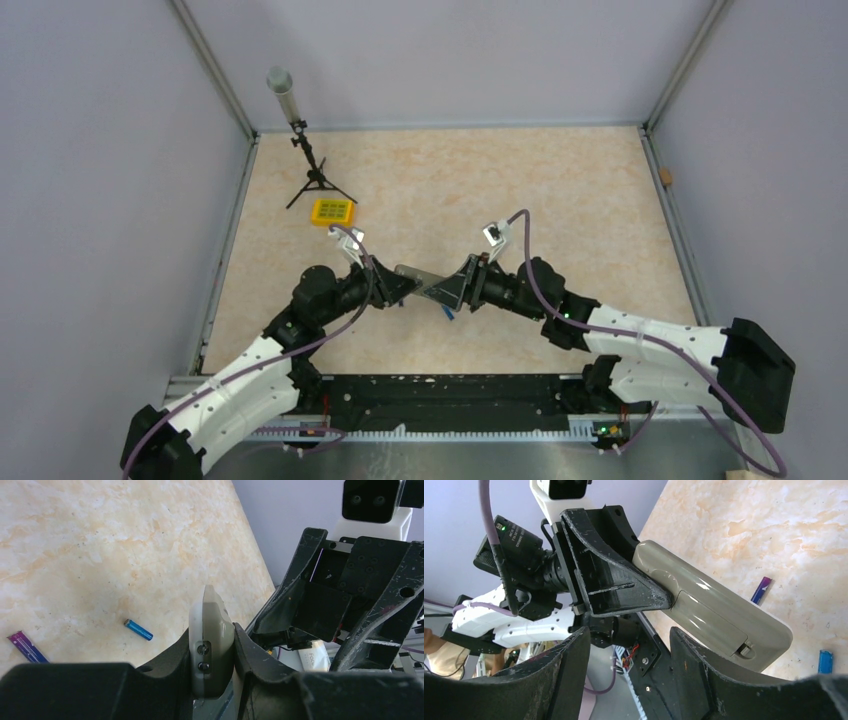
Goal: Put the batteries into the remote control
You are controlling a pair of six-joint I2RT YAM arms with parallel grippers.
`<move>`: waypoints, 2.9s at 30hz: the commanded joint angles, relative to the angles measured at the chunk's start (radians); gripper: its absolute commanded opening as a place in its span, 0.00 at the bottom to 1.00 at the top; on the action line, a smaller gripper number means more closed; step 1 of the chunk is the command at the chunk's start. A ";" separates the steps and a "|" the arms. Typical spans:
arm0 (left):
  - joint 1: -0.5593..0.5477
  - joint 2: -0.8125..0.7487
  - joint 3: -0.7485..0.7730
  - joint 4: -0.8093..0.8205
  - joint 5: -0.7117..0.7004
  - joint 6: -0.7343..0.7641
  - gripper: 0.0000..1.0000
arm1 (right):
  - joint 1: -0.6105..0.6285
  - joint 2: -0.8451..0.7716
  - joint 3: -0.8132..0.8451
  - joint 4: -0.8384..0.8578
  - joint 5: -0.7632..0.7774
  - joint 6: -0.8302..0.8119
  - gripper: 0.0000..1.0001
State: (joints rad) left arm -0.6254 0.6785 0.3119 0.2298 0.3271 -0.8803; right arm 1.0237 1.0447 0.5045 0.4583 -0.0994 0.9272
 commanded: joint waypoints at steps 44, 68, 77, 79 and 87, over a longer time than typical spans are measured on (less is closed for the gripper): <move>-0.003 -0.051 0.036 0.041 0.031 -0.003 0.00 | 0.004 0.025 0.032 -0.121 0.120 -0.009 0.57; -0.003 -0.037 0.038 0.061 0.043 -0.029 0.00 | 0.004 0.016 0.004 0.058 0.010 0.028 0.58; -0.002 -0.052 0.053 0.013 0.008 0.001 0.00 | 0.004 -0.039 0.006 -0.023 0.061 -0.001 0.58; -0.002 -0.063 0.055 -0.001 -0.005 0.008 0.00 | 0.004 -0.056 0.014 -0.088 0.093 -0.013 0.58; -0.003 -0.067 0.072 -0.012 -0.006 0.020 0.00 | 0.004 -0.057 0.014 -0.154 0.144 -0.018 0.58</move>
State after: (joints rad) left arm -0.6247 0.6235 0.3317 0.1944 0.3241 -0.8806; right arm 1.0237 0.9943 0.5041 0.3210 0.0143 0.9245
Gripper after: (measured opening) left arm 0.295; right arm 0.578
